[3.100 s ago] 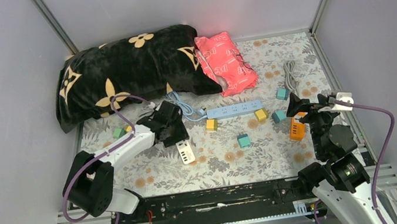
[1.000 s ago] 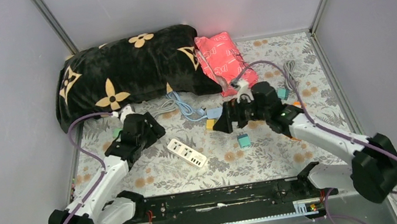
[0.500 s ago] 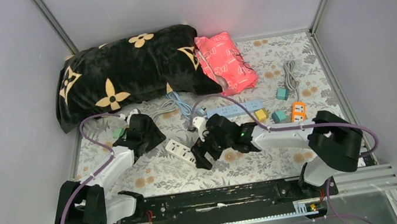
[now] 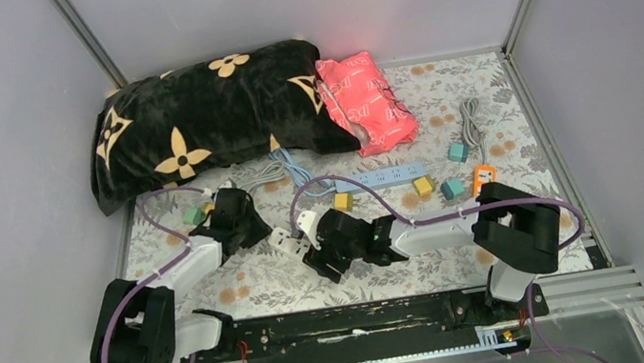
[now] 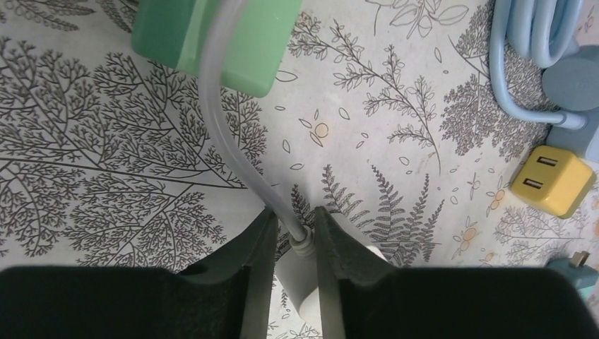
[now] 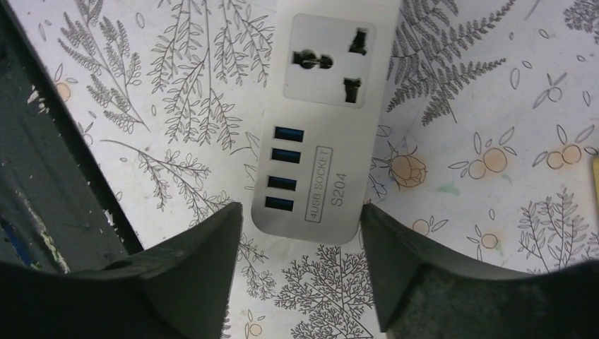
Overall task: Insert the plug
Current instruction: Adjust the socket at the center of the board.
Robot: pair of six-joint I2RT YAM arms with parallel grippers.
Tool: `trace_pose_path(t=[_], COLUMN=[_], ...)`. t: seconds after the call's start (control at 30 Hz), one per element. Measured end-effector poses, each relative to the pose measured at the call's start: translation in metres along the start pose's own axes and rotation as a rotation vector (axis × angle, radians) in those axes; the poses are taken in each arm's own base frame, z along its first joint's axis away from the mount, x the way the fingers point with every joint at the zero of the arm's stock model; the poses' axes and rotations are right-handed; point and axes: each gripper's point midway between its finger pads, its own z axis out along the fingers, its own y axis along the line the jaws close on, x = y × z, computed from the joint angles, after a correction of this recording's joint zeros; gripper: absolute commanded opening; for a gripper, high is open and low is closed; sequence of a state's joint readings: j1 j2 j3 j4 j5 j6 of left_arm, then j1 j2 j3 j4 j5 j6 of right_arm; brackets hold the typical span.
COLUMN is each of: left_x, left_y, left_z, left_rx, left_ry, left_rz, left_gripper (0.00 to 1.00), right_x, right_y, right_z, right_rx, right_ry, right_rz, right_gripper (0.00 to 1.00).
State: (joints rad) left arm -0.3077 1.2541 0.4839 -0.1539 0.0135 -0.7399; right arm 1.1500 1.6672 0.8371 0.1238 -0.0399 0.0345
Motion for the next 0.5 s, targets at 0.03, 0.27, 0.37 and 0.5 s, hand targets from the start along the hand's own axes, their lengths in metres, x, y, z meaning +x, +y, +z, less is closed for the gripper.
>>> trace_pose_path(t=[0.03,0.27,0.37,0.5], left_x=[0.001,-0.001,-0.009,-0.014], left_y=[-0.001,-0.024,-0.043,-0.065], left_z=[0.001,-0.001,-0.003,0.0], left_rx=[0.002,0.045,0.076,0.095], left_ry=[0.005,0.007,-0.002,0.007], left_rz=[0.002,0.053,0.088,0.153], left_gripper=[0.25,0.05,0.0,0.0], right_x=[0.0,0.003,-0.001,-0.004], right_y=[-0.001,-0.006,-0.009,-0.011], right_z=[0.0,-0.007,-0.017,-0.027], right_rx=[0.01,0.07,0.096,0.119], right_ry=[0.0,0.013,0.003,-0.012], right_rz=[-0.006,-0.018,0.0,0.038], right_gripper=[0.55,0.28,0.28,0.27])
